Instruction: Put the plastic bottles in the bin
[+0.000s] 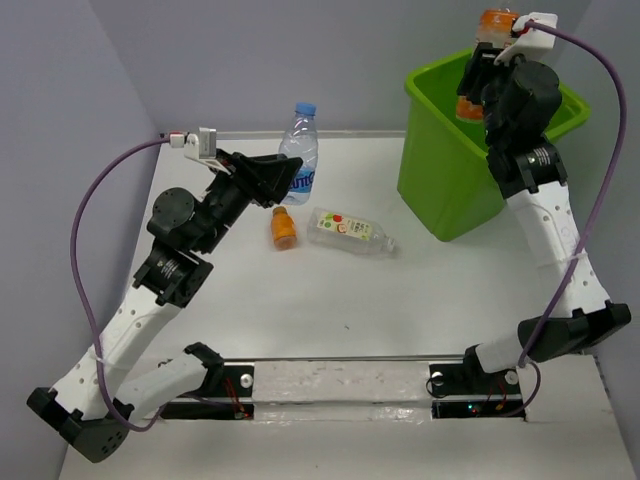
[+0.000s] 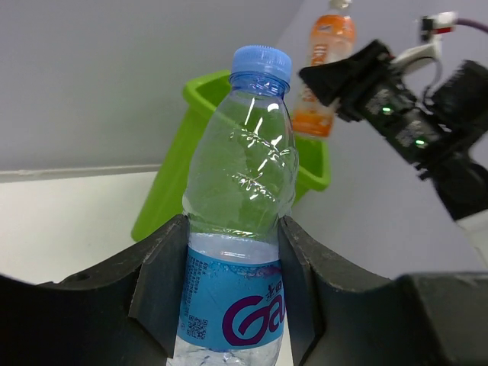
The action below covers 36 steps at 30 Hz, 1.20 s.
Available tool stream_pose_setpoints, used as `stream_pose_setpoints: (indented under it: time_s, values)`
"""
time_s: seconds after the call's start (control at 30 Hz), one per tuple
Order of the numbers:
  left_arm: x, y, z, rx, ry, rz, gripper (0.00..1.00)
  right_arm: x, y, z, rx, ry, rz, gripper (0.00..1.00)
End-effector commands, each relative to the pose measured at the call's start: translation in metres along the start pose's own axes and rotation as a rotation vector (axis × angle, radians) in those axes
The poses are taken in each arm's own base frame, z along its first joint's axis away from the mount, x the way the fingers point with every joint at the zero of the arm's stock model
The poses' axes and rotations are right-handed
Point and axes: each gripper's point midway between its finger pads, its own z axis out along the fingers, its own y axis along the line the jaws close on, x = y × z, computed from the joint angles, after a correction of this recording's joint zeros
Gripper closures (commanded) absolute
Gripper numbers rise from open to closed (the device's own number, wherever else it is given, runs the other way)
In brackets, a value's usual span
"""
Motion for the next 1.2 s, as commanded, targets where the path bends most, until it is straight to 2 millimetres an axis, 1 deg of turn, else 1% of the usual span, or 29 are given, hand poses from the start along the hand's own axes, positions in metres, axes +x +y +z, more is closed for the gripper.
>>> stream_pose_setpoints:
  time_s: [0.0, 0.03, 0.1, 0.23, 0.27, 0.3, 0.33, 0.37, 0.4, 0.43, 0.47, 0.5, 0.53, 0.57, 0.6, 0.63, 0.67, 0.7, 0.73, 0.77, 0.83, 0.87, 0.93, 0.97, 1.03, 1.07, 1.1, 1.13, 1.17]
  values:
    - [-0.023, -0.044, 0.017, 0.103, -0.064, 0.035, 0.63, 0.011, -0.041, 0.023, 0.063, 0.040, 0.101, 0.16]
    - [-0.022, -0.049, 0.022, 0.110, -0.061, 0.035, 0.63, 0.016, -0.048, 0.023, 0.085, 0.060, 0.116, 0.01]
    - [-0.019, -0.061, 0.038, 0.132, -0.050, 0.034, 0.63, 0.026, -0.058, 0.018, 0.117, 0.100, 0.135, 0.00]
    - [-0.013, -0.087, 0.071, 0.185, -0.035, 0.025, 0.63, -0.002, -0.049, -0.012, 0.043, 0.056, 0.187, 0.00]
    - [-0.012, -0.093, 0.085, 0.191, -0.035, 0.027, 0.63, -0.024, -0.048, -0.031, 0.019, 0.012, 0.224, 0.03]
    - [-0.010, -0.099, 0.091, 0.199, -0.036, 0.027, 0.63, -0.034, -0.046, -0.043, -0.003, -0.008, 0.245, 0.08]
    - [-0.009, -0.109, 0.105, 0.213, -0.038, 0.022, 0.63, -0.049, -0.039, -0.072, -0.062, -0.041, 0.299, 0.28]
    - [-0.009, -0.116, 0.111, 0.226, -0.041, 0.022, 0.63, -0.053, -0.036, -0.087, -0.095, -0.055, 0.325, 0.48]
    - [-0.008, -0.121, 0.118, 0.234, -0.044, 0.021, 0.63, -0.056, -0.031, -0.102, -0.140, -0.072, 0.350, 0.82]
    - [-0.007, -0.126, 0.125, 0.240, -0.047, 0.020, 0.63, -0.056, -0.026, -0.116, -0.178, -0.083, 0.371, 0.94]
    - [-0.005, -0.138, 0.139, 0.259, -0.050, 0.018, 0.63, -0.046, -0.014, -0.145, -0.272, -0.076, 0.410, 1.00]
    - [-0.004, -0.144, 0.145, 0.268, -0.054, 0.019, 0.63, -0.041, -0.016, -0.156, -0.276, -0.083, 0.427, 1.00]
    - [-0.001, -0.149, 0.153, 0.276, -0.051, 0.018, 0.63, -0.032, -0.006, -0.170, -0.341, -0.068, 0.437, 1.00]
    - [0.002, -0.158, 0.167, 0.283, -0.062, 0.018, 0.63, -0.008, 0.000, -0.192, -0.393, -0.031, 0.476, 1.00]
    - [0.004, -0.161, 0.175, 0.275, -0.073, 0.014, 0.63, 0.017, 0.002, -0.185, -0.380, 0.023, 0.495, 1.00]
    - [0.006, -0.163, 0.184, 0.270, -0.080, 0.011, 0.63, 0.015, 0.004, -0.209, -0.428, 0.002, 0.514, 1.00]
    - [0.012, -0.171, 0.199, 0.279, -0.091, 0.002, 0.63, 0.042, 0.005, -0.212, -0.422, 0.052, 0.524, 1.00]
    - [0.015, -0.174, 0.207, 0.278, -0.100, -0.003, 0.63, 0.048, 0.005, -0.220, -0.427, 0.059, 0.531, 1.00]
    - [0.016, -0.178, 0.214, 0.283, -0.122, -0.009, 0.62, 0.046, 0.006, -0.236, -0.458, 0.043, 0.531, 1.00]
    - [0.024, -0.182, 0.229, 0.280, -0.145, -0.019, 0.62, 0.056, 0.006, -0.241, -0.458, 0.074, 0.535, 1.00]
    - [0.029, -0.187, 0.243, 0.280, -0.181, -0.026, 0.62, 0.054, 0.010, -0.259, -0.503, 0.075, 0.534, 1.00]
    - [0.036, -0.186, 0.256, 0.266, -0.214, -0.036, 0.62, 0.056, 0.012, -0.264, -0.517, 0.085, 0.540, 1.00]
    - [0.041, -0.190, 0.264, 0.271, -0.266, -0.044, 0.60, 0.054, 0.015, -0.275, -0.549, 0.087, 0.547, 1.00]
    - [0.055, -0.179, 0.273, 0.227, -0.286, -0.024, 0.60, 0.052, 0.019, -0.286, -0.582, 0.092, 0.552, 1.00]
    - [0.057, -0.177, 0.276, 0.209, -0.359, -0.010, 0.59, 0.047, 0.021, -0.296, -0.614, 0.087, 0.554, 1.00]
    - [0.071, -0.162, 0.284, 0.154, -0.376, 0.008, 0.57, 0.044, 0.026, -0.306, -0.656, 0.090, 0.554, 1.00]
    - [0.076, -0.158, 0.287, 0.140, -0.389, 0.006, 0.55, 0.042, 0.028, -0.310, -0.676, 0.098, 0.556, 1.00]
    - [0.077, -0.153, 0.290, 0.131, -0.417, -0.003, 0.52, 0.041, 0.034, -0.318, -0.720, 0.113, 0.555, 1.00]
    - [0.087, -0.144, 0.297, 0.117, -0.428, -0.009, 0.43, 0.039, 0.036, -0.323, -0.745, 0.118, 0.559, 1.00]
